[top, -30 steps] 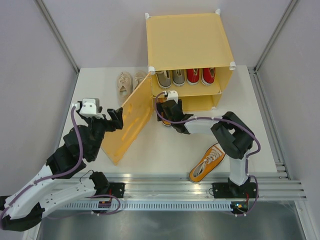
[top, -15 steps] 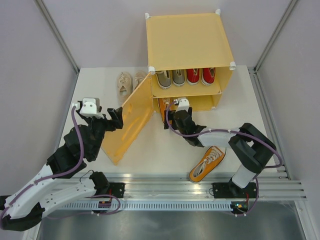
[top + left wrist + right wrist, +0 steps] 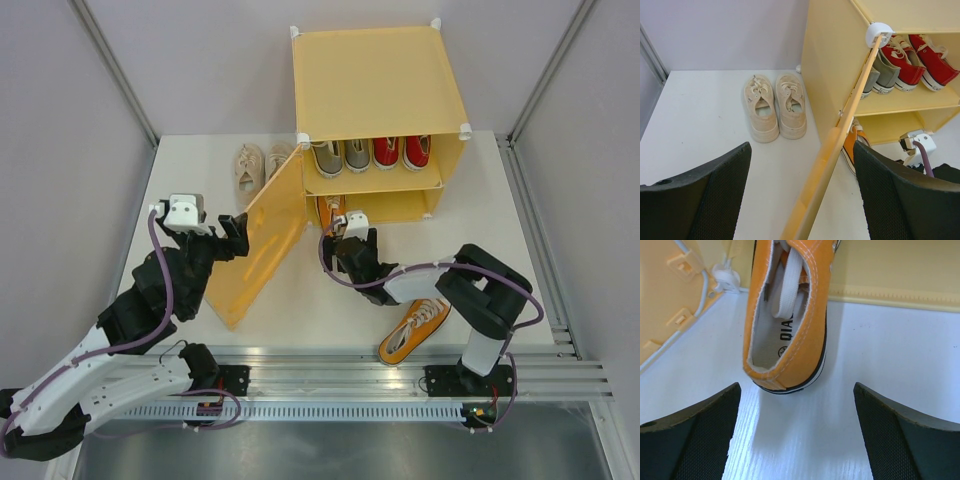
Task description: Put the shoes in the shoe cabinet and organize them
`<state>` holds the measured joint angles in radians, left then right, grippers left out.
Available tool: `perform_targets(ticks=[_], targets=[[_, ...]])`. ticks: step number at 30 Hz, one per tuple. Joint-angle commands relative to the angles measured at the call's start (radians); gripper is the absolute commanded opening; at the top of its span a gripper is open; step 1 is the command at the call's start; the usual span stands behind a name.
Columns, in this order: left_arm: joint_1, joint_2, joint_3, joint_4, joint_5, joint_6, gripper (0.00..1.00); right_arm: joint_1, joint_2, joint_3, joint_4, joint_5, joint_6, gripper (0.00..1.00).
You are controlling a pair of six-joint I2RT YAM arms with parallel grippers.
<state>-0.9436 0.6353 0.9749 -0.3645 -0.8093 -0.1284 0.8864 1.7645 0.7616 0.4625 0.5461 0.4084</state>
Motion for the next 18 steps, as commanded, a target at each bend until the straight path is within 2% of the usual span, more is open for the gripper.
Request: perform_targets(ticks=[1,5,9,15,18], targets=[[0.002,0.009,-0.007,0.025,-0.007,0.036,0.86,0.002,0.026,0.025,0.042,0.077,0.023,0.96],[0.003,0.009,-0.007,0.025,0.002,0.039,0.86,0.0,0.053,0.044,0.056,0.078,0.006,0.93],[0.003,-0.003,-0.007,0.027,0.031,0.038,0.86,-0.003,0.082,0.07,0.059,0.071,-0.002,0.83],[0.003,-0.013,-0.016,0.044,0.048,0.072,0.87,-0.032,0.098,0.074,0.082,0.031,0.013,0.55],[0.005,-0.005,-0.015,0.045,0.03,0.092,0.86,-0.044,0.096,0.077,0.088,0.032,0.01,0.32]])
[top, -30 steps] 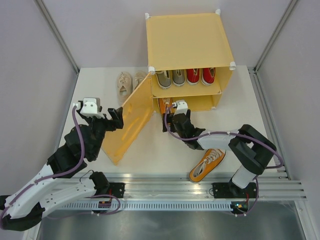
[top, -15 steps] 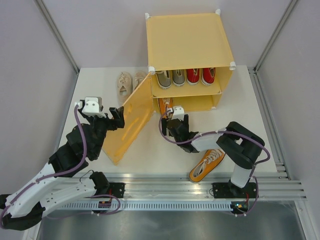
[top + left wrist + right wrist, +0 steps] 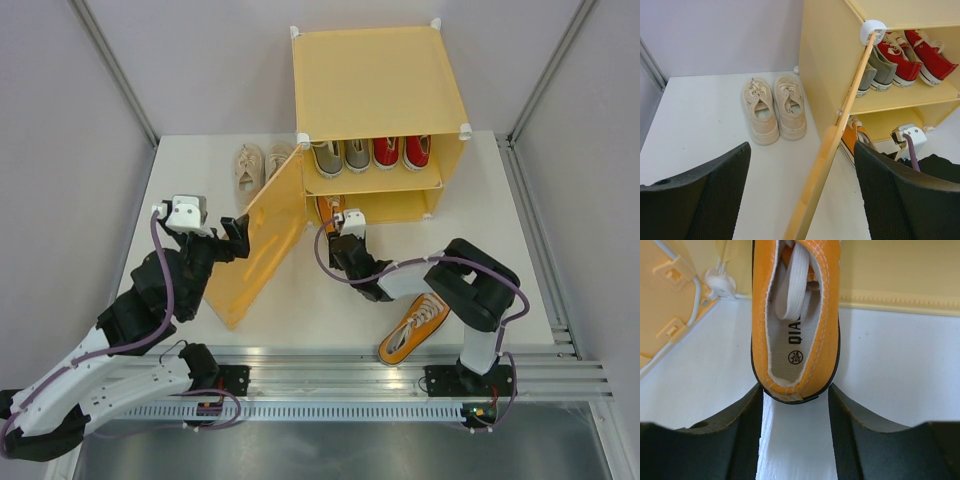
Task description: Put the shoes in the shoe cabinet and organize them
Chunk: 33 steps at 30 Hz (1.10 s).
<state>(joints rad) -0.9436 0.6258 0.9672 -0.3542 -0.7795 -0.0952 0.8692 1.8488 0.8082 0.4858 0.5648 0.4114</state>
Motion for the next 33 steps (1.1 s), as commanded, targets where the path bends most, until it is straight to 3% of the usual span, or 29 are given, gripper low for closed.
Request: perform_targets(ticks=[1,10,12,17,33], targets=[[0.005,0.005,-0.007,0.037,-0.01,0.064,0.86,-0.029,0.01,0.031,0.072,0.012,0.003,0.3],[0.009,0.018,-0.016,0.047,-0.012,0.077,0.85,-0.067,0.015,0.074,0.117,0.01,-0.034,0.15],[0.008,0.029,-0.016,0.046,-0.007,0.077,0.85,-0.076,0.021,0.075,0.148,0.029,-0.039,0.07],[0.009,0.046,-0.016,0.046,0.005,0.075,0.84,-0.114,0.064,0.144,0.181,0.004,-0.045,0.02],[0.014,0.063,-0.013,0.044,0.028,0.075,0.84,-0.16,0.24,0.364,0.217,-0.134,-0.103,0.01]])
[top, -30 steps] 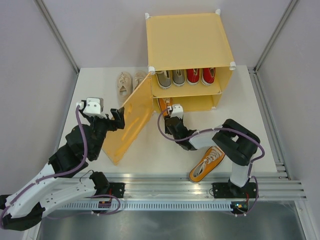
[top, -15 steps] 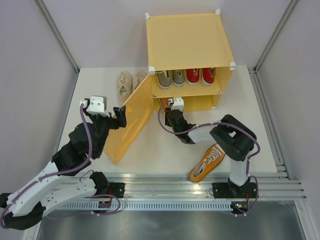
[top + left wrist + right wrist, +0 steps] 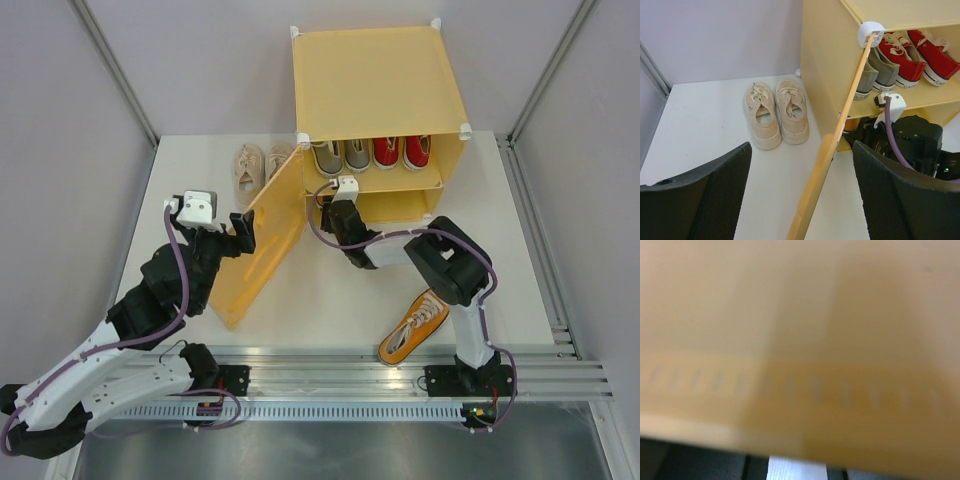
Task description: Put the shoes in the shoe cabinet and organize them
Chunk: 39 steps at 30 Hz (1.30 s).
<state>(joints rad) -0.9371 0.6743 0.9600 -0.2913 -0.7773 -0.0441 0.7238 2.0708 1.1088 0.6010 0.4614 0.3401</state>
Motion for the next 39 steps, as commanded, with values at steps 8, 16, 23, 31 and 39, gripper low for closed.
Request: perform_targets(ticks=[8,16,23,31,39], targets=[[0.008,0.01,0.0,-0.023,0.049,0.016,0.84,-0.015,0.054,0.085,0.141,-0.104,-0.072,0.01],[0.009,0.01,0.005,-0.032,0.064,0.01,0.84,-0.014,0.022,0.026,0.12,0.002,0.068,0.57],[0.009,0.005,0.006,-0.035,0.065,0.007,0.84,-0.023,-0.008,-0.123,0.281,0.083,0.365,0.48],[0.009,-0.002,0.006,-0.037,0.07,0.006,0.84,-0.069,0.008,-0.294,0.598,0.077,0.651,0.28],[0.011,-0.012,0.008,-0.037,0.067,0.007,0.86,-0.096,0.109,-0.342,0.801,0.011,0.868,0.28]])
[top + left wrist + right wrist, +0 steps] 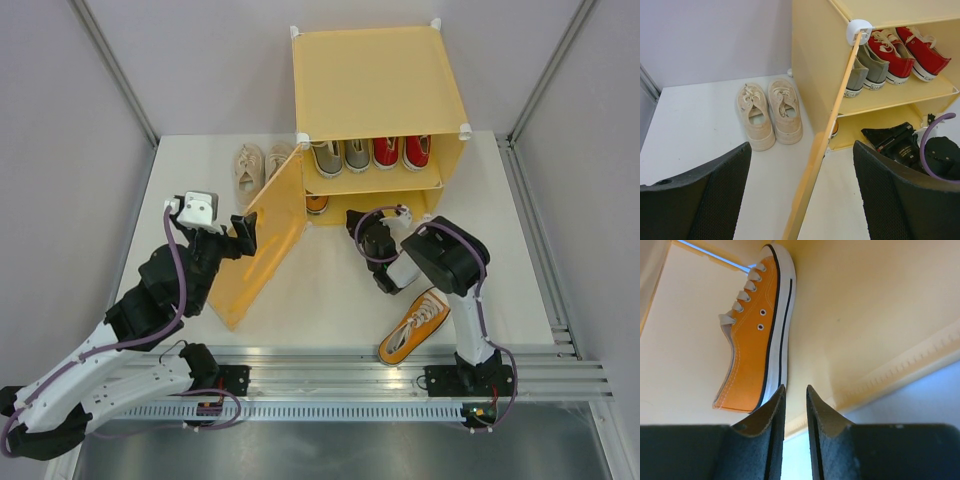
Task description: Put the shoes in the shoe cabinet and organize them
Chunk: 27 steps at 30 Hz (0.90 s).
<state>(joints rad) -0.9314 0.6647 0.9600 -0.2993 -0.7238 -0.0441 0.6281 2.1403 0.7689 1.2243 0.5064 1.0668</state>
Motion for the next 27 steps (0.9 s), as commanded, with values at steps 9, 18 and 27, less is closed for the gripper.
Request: perform_targets(ticks=[9,18,27], targets=[[0.005,-0.01,0.008,-0.029,0.018,0.006,0.86,-0.044,0.148,0.039,0.296,-0.077,0.318,0.32],[0.005,-0.01,0.008,-0.031,0.029,0.003,0.86,-0.111,0.221,0.158,0.299,-0.129,0.392,0.34],[0.005,-0.004,0.011,-0.034,0.029,0.006,0.87,-0.114,0.152,0.141,0.308,-0.178,0.337,0.37]])
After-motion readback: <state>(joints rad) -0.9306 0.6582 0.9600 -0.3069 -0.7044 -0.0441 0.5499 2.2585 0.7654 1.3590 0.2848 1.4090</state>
